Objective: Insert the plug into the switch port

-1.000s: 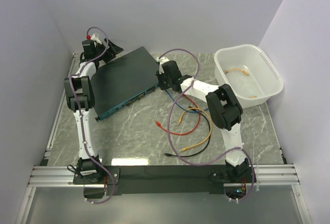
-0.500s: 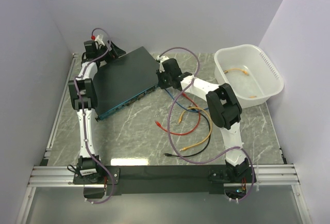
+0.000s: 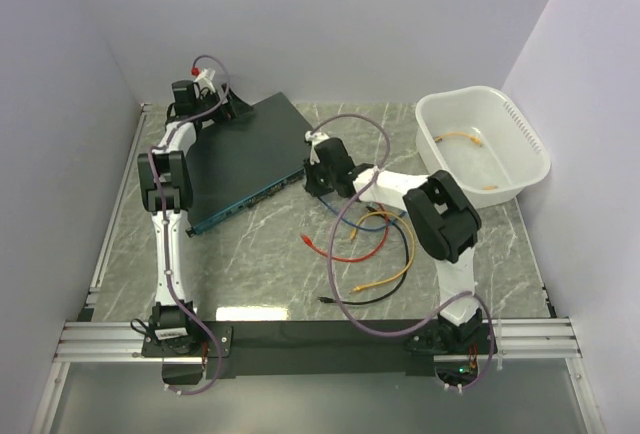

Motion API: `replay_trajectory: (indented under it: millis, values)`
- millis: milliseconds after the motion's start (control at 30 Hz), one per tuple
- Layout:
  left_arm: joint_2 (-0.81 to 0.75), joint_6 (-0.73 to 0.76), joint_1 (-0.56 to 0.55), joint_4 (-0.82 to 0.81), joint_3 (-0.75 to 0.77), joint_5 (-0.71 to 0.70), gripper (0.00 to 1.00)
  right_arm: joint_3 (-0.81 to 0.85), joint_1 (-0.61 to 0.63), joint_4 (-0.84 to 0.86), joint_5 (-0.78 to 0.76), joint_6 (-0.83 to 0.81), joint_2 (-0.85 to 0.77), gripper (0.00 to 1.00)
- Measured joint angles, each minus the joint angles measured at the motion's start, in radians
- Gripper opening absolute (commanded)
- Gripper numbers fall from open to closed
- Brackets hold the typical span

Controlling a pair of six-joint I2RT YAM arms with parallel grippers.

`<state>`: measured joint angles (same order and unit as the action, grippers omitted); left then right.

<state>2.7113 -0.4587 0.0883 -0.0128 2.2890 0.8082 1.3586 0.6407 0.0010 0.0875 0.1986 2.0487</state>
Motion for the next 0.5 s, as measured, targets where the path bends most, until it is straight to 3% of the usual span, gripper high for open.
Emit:
replay_trajectory:
  millis: [500]
  values:
    - [-0.217, 0.159, -0.196, -0.011, -0.365, 0.034, 0.84, -0.586, 0.021, 0.142, -0.142, 0.181, -0.462, 0.0]
